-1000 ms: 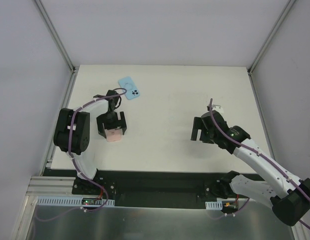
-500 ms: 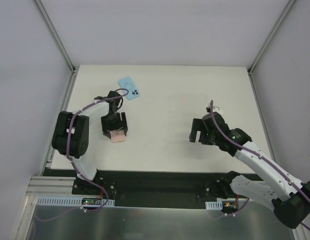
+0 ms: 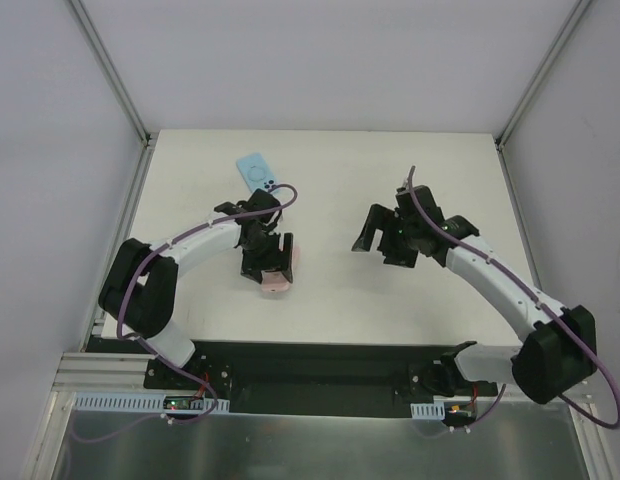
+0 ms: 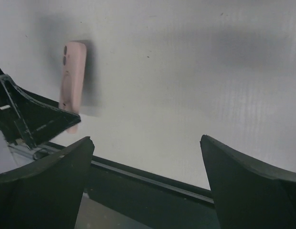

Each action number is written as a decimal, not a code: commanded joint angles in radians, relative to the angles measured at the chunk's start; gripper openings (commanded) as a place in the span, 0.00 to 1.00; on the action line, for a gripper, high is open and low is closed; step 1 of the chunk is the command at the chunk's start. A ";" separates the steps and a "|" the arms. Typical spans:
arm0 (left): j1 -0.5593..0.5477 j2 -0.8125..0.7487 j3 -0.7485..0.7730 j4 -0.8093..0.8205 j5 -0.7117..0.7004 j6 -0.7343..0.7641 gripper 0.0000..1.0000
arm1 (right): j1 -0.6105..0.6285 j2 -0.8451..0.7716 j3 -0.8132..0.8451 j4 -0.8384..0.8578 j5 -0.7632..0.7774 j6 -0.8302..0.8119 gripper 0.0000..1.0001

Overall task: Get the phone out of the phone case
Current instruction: Pick up the phone at the center of the board, then adjust the phone.

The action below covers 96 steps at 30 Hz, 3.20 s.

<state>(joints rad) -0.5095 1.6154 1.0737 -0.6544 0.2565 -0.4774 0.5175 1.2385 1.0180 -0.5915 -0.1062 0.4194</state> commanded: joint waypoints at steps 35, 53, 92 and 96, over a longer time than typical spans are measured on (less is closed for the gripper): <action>-0.028 -0.290 -0.055 0.107 0.237 -0.033 0.87 | 0.167 0.492 0.099 0.584 -0.385 0.469 0.01; 0.215 -0.436 -0.158 0.582 0.820 -0.243 0.93 | 0.090 0.039 -0.019 0.736 -0.705 0.176 0.01; 0.212 -0.313 -0.112 0.347 0.408 -0.501 0.00 | 0.482 -0.022 0.183 -0.016 0.550 -0.174 0.82; 0.203 -0.285 -0.060 0.236 0.293 -0.526 0.00 | 0.709 0.070 0.235 -0.030 0.843 -0.266 0.82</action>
<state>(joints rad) -0.2947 1.3170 0.9360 -0.2142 0.6949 -0.9951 1.0779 1.2251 1.1965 -0.5274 0.3134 0.3027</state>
